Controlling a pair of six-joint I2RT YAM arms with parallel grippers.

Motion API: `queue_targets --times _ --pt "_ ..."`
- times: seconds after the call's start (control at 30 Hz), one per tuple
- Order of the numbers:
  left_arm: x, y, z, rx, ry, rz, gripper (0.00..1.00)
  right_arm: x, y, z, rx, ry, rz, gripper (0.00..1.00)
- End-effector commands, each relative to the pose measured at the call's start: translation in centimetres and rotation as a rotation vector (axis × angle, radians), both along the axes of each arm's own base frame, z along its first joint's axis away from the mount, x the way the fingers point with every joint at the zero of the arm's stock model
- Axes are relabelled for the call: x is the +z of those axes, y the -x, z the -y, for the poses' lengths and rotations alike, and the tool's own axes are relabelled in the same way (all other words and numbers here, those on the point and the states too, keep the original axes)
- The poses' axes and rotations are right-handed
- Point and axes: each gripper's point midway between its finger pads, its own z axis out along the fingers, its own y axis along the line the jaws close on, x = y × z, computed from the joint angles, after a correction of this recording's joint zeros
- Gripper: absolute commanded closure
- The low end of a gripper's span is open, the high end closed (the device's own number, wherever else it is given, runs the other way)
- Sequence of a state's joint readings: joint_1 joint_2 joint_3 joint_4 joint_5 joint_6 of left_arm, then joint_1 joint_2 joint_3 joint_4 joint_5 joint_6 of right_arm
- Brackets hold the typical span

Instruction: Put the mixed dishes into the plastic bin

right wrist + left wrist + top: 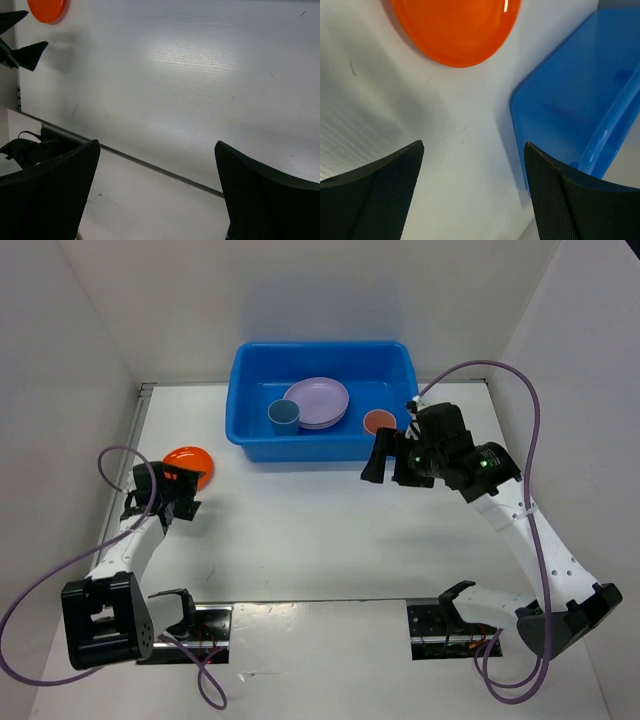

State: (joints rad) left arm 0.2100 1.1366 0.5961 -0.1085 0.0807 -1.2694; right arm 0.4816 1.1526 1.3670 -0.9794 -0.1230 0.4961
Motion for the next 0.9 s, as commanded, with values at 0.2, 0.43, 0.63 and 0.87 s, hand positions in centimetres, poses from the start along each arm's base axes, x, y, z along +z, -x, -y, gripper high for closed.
queue_targets --times 0.2,0.43,0.63,0.87 --pt "2.2 -0.3 -3.6 0.257 -0.029 0.142 0.14 0.9 -1.3 -0.7 0.032 -0.039 0.048 0.00" --pt "-1.2 -0.9 -3.6 0.271 0.021 0.067 0.14 1.8 -1.6 -1.4 0.057 -0.068 0.057 0.00" --pt "-3.7 -1.9 -3.3 0.276 0.075 0.023 0.17 2.2 -1.8 -1.3 0.031 -0.088 0.052 0.00" --pt "-6.4 -2.6 -3.2 0.291 0.133 0.003 0.21 1.9 -1.8 -1.3 0.023 -0.090 0.039 0.00"
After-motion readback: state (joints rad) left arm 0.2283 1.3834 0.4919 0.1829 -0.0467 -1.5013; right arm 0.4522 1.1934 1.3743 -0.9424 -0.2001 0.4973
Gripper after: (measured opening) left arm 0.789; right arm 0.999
